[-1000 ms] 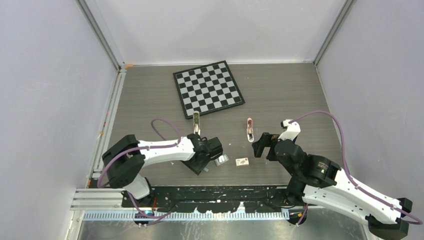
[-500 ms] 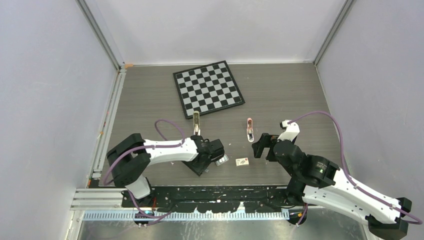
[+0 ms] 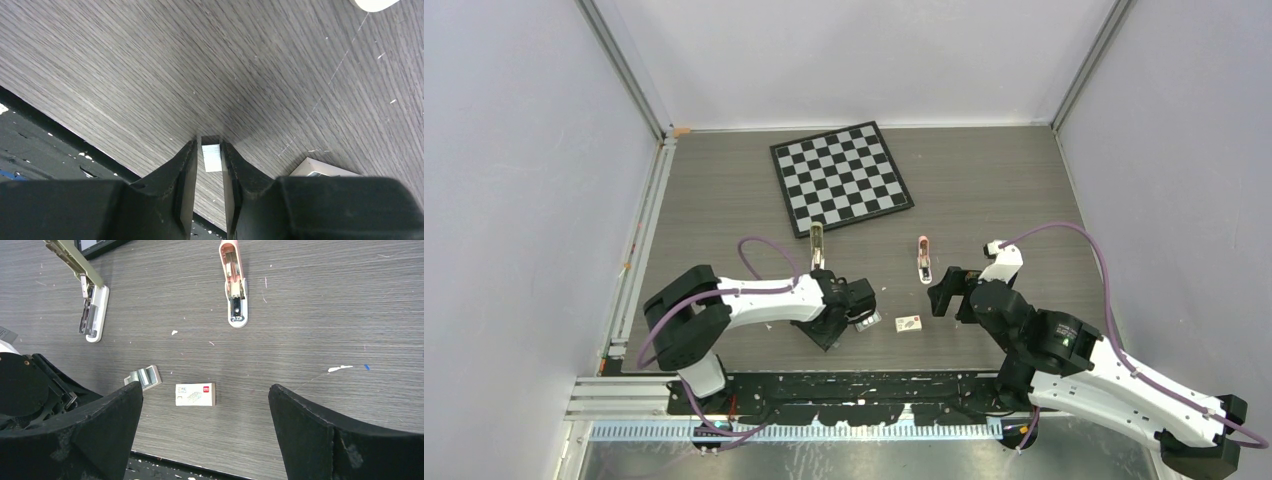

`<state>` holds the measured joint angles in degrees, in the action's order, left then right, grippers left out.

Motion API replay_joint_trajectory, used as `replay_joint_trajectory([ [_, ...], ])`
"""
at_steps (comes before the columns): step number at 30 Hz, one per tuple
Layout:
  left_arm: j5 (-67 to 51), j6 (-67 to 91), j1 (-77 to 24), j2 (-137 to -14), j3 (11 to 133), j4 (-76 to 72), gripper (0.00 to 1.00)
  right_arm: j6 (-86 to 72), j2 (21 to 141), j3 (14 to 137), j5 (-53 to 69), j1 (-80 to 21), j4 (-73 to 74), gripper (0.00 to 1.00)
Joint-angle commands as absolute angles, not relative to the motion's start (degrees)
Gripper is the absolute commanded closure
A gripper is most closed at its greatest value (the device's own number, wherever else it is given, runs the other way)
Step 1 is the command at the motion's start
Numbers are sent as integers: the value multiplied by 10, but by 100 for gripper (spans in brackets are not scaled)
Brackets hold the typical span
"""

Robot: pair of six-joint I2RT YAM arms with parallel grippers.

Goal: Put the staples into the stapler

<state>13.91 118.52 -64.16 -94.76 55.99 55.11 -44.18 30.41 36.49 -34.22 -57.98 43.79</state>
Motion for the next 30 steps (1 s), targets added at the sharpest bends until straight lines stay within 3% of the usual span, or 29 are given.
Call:
replay_joint_trajectory([
  [1,163,1215,-646,-961,582,567,75,-455,308,362,-354,-579,414,0],
  [16,174,1047,-646,-1036,639,642,82,-453,309,359,-350,-580,412,1],
  [30,317,925,-648,-951,635,640,82,-451,312,366,-345,-579,417,1],
])
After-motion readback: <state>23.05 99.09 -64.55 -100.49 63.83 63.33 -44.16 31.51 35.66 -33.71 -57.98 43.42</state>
